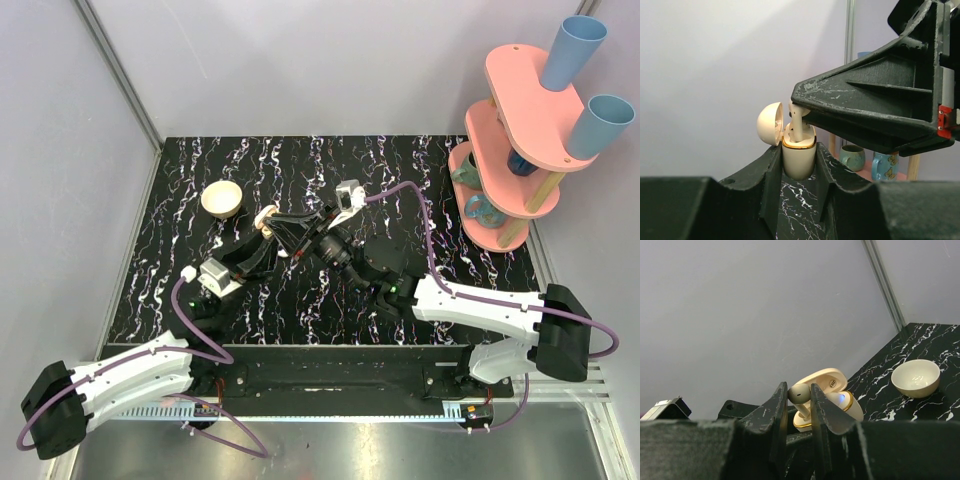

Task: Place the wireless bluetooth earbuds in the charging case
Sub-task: Insert the left earbud into the left side groove of the charging case.

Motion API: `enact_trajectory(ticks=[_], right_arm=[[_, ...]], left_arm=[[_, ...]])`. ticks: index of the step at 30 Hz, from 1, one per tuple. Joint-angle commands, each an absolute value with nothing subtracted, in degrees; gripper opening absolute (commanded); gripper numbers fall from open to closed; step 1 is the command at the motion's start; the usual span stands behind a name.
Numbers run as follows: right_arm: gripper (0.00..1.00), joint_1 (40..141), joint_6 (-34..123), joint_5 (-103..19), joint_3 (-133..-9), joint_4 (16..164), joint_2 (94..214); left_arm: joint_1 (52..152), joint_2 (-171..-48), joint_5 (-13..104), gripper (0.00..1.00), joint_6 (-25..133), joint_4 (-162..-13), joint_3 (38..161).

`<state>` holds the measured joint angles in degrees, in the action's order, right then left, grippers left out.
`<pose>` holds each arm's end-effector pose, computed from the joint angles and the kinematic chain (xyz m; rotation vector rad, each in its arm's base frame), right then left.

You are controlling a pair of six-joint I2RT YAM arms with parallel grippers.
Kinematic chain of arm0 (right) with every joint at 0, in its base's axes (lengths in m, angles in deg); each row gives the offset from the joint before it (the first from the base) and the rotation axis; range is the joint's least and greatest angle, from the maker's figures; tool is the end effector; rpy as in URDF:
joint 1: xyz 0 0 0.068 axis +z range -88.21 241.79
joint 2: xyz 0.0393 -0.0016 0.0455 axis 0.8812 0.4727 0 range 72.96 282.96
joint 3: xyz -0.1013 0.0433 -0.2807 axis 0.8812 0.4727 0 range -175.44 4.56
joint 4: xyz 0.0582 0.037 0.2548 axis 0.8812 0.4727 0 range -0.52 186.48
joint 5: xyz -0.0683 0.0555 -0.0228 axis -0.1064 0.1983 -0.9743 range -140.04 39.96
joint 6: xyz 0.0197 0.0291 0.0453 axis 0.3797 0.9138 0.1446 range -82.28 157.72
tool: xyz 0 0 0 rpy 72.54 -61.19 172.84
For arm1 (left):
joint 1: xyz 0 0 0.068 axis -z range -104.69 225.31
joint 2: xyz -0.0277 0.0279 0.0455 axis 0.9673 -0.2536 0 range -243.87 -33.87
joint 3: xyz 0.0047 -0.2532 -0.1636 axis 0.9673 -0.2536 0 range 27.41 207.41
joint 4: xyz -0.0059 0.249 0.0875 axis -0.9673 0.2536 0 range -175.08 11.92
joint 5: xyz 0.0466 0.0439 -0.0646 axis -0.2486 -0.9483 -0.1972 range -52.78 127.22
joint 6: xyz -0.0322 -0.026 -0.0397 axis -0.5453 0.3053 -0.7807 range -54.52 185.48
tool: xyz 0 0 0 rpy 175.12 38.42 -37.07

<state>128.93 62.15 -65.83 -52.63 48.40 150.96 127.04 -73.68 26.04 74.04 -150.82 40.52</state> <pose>0.1338 0.2885 0.4080 -0.2326 1.3054 1.2120 0.0874 -0.0981 0.3155 0.2927 0.8727 -0.6140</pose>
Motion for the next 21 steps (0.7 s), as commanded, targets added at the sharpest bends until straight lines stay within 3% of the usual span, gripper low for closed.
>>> enact_trajectory(ticks=[1, 21], right_arm=[[0.00, 129.47, 60.92, -66.56, -55.56, 48.26, 150.92], [0.00, 129.56, 61.80, -64.98, -55.21, 47.56, 151.27]], left_arm=[[126.99, -73.16, 25.97, 0.00, 74.44, -155.22, 41.48], [126.99, -73.60, 25.80, 0.00, 74.01, -155.75, 41.48]])
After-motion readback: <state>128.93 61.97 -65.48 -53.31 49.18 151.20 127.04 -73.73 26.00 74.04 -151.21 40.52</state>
